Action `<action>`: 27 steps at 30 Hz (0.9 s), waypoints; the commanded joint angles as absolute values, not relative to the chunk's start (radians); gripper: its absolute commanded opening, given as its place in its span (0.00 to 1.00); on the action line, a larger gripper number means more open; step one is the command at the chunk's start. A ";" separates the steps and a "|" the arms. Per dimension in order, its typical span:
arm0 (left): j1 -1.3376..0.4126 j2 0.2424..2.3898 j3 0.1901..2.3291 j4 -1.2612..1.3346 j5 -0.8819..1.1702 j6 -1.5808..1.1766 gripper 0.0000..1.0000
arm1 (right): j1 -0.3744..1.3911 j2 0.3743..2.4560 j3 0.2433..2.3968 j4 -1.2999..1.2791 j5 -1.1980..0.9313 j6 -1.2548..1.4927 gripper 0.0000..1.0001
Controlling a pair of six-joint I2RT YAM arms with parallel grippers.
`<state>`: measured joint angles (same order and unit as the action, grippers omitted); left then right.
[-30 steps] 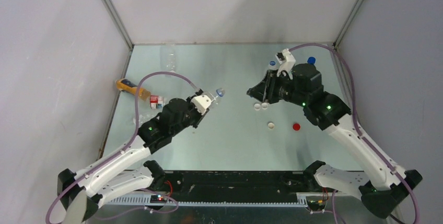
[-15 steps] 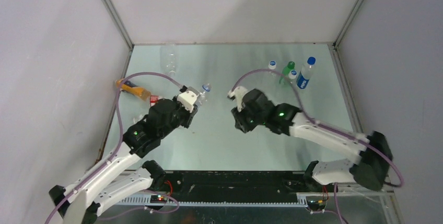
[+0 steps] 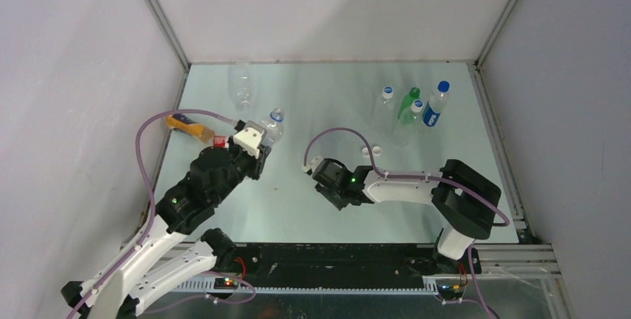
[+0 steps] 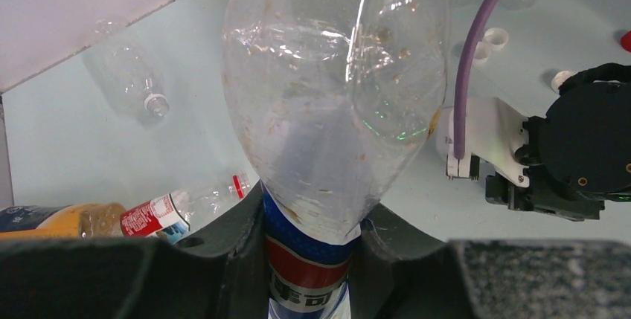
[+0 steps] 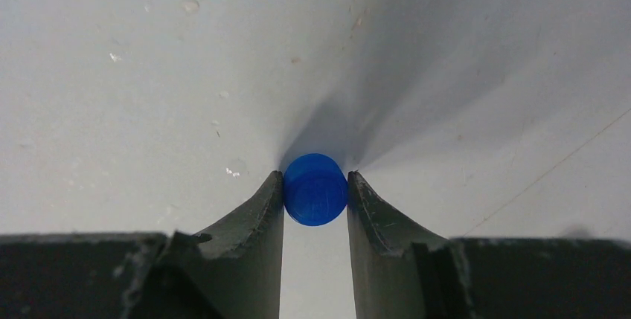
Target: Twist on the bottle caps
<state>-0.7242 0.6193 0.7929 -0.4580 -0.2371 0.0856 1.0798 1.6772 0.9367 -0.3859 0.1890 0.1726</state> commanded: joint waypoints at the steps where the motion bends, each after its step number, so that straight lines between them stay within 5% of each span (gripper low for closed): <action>1: -0.719 0.625 0.834 -0.442 -0.263 0.084 0.09 | 1.083 1.707 0.949 -0.351 0.228 0.199 0.31; 13: -0.719 0.643 0.849 -0.434 -0.266 0.091 0.09 | 1.074 1.547 1.030 -0.595 0.245 0.695 0.98; 20: -0.719 0.643 0.845 -0.440 -0.236 0.082 0.09 | 1.063 1.557 1.062 -0.644 0.253 1.053 0.97; 27: -0.719 0.611 0.844 -0.464 -0.207 0.057 0.09 | 1.091 1.687 1.185 -0.812 0.457 1.370 0.80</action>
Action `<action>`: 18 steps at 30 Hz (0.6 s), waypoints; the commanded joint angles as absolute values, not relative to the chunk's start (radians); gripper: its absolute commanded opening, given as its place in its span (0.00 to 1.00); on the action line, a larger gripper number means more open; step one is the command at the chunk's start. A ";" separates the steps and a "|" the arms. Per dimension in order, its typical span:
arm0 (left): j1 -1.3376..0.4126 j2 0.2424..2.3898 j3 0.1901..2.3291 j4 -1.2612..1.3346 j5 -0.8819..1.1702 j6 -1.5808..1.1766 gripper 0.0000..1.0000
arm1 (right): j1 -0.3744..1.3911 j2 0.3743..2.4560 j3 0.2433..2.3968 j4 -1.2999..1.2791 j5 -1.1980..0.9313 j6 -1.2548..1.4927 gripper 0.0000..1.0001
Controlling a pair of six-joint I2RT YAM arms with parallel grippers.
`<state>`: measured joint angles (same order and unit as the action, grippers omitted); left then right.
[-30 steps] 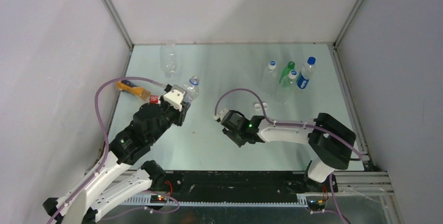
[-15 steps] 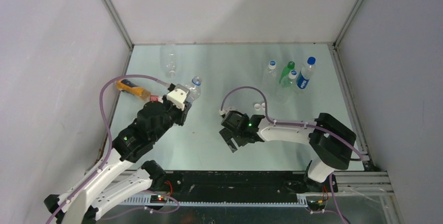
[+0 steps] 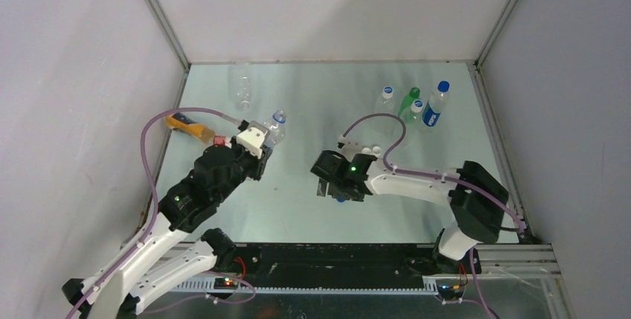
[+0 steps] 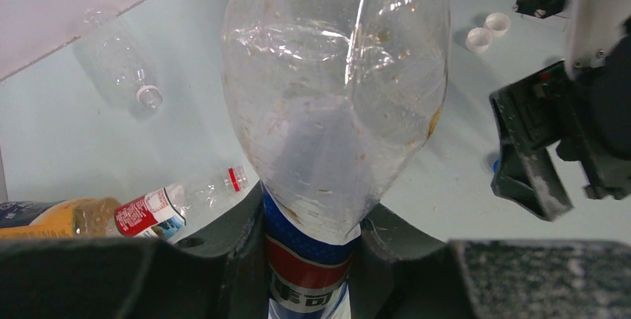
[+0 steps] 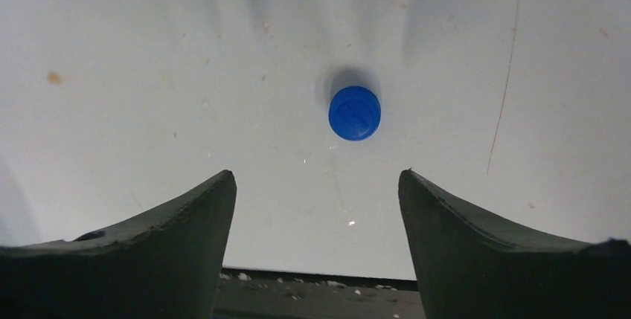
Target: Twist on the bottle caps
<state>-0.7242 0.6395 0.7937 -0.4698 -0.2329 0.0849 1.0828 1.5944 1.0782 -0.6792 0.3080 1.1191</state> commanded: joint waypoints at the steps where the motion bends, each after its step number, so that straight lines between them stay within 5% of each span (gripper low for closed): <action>1: -0.719 0.609 0.847 -0.470 -0.202 0.054 0.09 | 1.085 1.704 1.202 -0.851 0.463 1.401 0.78; 18: -0.719 0.564 0.843 -0.508 -0.216 0.078 0.09 | 1.051 1.863 1.281 -0.939 0.402 1.558 0.52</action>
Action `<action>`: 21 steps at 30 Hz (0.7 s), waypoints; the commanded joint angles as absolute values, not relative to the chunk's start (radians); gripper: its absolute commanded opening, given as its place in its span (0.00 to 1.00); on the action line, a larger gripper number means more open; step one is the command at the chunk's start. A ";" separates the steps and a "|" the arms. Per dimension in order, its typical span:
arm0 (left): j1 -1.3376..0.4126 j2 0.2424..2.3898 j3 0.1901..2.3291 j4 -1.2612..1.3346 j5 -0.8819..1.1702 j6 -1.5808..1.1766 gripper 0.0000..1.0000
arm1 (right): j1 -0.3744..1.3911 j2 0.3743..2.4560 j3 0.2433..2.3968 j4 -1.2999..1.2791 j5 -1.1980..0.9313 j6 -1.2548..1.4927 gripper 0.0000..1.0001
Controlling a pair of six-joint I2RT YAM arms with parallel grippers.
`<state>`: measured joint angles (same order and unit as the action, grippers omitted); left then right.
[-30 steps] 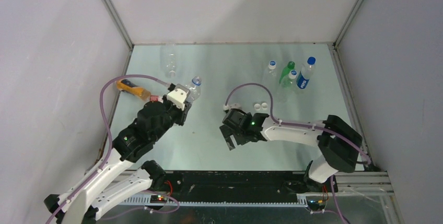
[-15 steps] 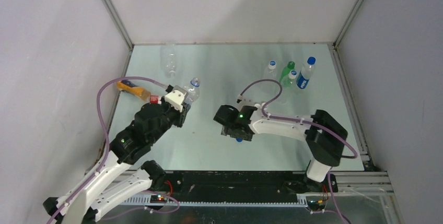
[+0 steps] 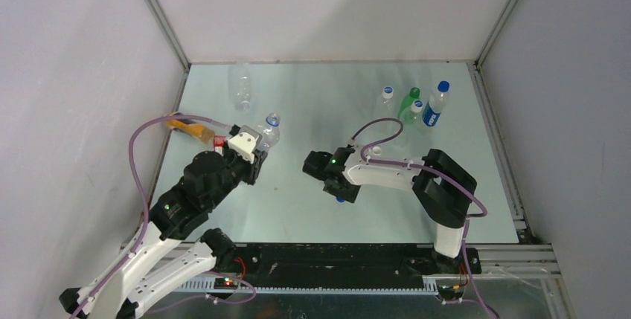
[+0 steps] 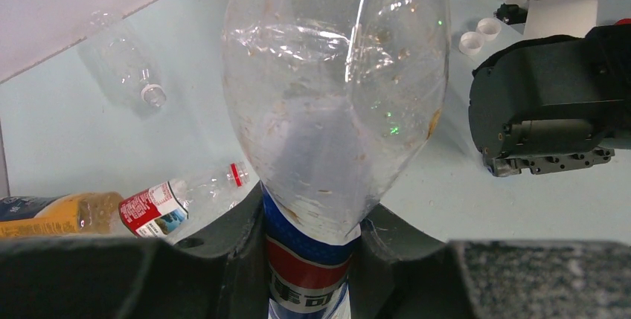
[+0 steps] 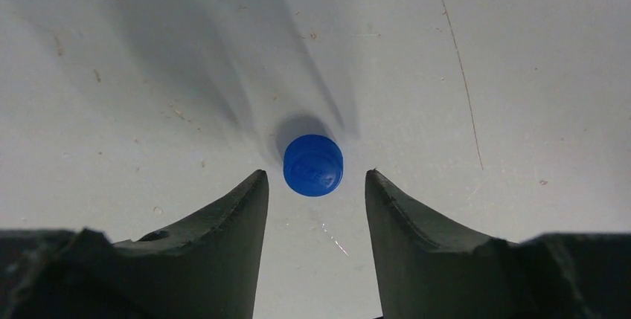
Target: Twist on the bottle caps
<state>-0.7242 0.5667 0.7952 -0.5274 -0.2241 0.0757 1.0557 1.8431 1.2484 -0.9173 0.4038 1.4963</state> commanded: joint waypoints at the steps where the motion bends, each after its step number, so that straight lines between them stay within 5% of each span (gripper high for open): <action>1: -0.719 0.564 0.844 -0.508 -0.219 0.081 0.09 | 1.052 1.868 1.281 -0.937 0.397 1.561 0.50; 21: -0.719 0.557 0.834 -0.531 -0.211 0.082 0.08 | 1.025 1.899 1.222 -0.879 0.347 1.602 0.43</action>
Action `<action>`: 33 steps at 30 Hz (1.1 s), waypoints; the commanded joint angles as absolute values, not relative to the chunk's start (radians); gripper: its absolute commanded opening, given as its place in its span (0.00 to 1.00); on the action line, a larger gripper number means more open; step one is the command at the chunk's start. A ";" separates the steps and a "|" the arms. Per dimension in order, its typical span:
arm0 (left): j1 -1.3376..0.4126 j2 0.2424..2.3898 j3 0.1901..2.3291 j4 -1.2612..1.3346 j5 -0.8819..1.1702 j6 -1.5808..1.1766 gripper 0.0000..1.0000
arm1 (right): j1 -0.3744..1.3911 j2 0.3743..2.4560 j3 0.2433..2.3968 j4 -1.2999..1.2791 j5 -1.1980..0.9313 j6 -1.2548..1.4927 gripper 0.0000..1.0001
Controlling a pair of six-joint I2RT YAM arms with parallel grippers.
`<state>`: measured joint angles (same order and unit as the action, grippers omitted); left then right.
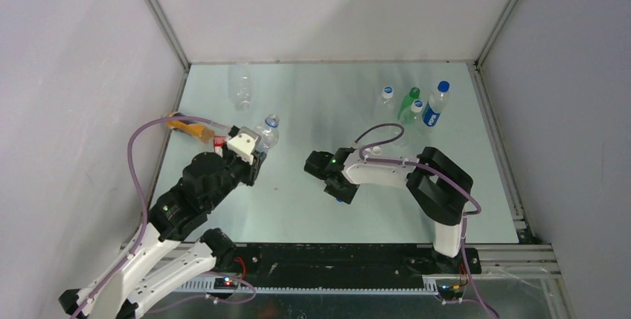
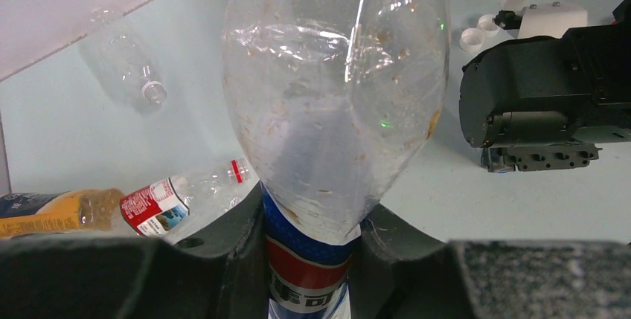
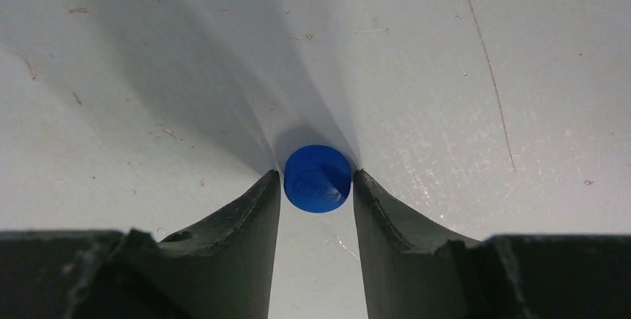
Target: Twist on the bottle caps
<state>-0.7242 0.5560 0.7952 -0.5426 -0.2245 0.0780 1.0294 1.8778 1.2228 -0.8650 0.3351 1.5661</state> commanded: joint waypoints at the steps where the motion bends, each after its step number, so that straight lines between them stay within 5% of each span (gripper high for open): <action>1: -0.718 0.557 0.834 -0.532 -0.210 0.081 0.08 | 1.027 1.899 1.221 -0.881 0.347 1.600 0.42; 12: -0.718 0.582 0.841 -0.545 -0.076 0.080 0.08 | 1.034 1.624 1.207 -0.915 0.519 1.420 0.22; 19: -0.719 0.636 0.857 -0.543 0.135 0.128 0.08 | 1.030 1.360 1.153 -0.730 0.543 0.987 0.21; 28: -0.719 0.733 0.875 -0.538 0.410 0.233 0.09 | 0.976 1.018 1.132 -0.532 0.253 0.420 0.27; 33: -0.719 0.798 0.884 -0.548 0.539 0.316 0.11 | 0.921 0.905 1.133 -0.466 -0.043 0.245 0.14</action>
